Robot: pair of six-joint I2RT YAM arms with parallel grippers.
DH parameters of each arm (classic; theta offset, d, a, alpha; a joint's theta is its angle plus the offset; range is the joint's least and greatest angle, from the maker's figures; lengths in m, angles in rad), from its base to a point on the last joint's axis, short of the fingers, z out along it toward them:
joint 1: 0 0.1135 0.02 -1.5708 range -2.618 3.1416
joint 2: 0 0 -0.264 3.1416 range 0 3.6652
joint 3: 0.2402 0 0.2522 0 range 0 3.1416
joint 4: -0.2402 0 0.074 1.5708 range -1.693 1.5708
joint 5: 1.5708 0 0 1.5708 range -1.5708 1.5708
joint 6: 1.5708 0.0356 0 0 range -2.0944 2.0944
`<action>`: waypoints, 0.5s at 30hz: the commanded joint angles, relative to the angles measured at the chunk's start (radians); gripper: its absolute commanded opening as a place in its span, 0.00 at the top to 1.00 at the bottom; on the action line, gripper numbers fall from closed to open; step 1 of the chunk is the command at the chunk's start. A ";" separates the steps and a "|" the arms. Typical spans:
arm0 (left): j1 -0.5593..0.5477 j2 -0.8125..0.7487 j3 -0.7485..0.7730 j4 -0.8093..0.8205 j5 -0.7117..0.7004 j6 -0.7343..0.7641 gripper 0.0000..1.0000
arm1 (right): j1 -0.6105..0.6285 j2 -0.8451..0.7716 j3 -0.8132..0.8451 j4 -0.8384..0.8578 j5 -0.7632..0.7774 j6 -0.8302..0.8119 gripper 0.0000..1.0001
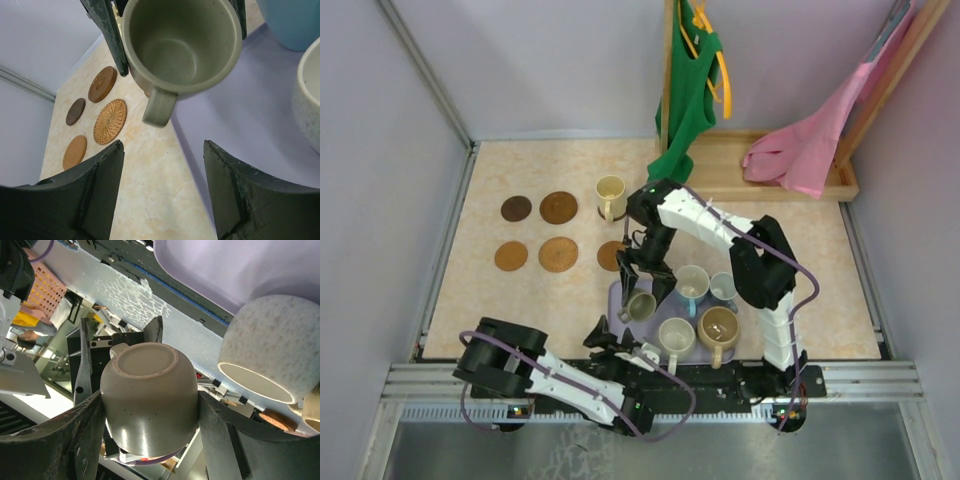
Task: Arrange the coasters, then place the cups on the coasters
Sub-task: Pick up the cup from the tray.
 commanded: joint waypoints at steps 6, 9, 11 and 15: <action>0.007 -0.160 -0.062 -0.010 0.001 -0.150 0.29 | 0.016 -0.014 0.078 -0.020 -0.047 0.036 1.00; 0.007 -0.269 -0.056 -0.011 -0.008 -0.148 0.29 | 0.015 -0.015 0.087 -0.019 -0.049 0.033 1.00; 0.007 -0.360 -0.033 -0.011 -0.016 -0.129 0.29 | 0.013 -0.017 0.086 -0.016 -0.050 0.026 1.00; 0.007 -0.579 0.028 -0.005 -0.020 -0.069 0.29 | 0.008 -0.025 0.095 -0.009 -0.055 0.015 1.00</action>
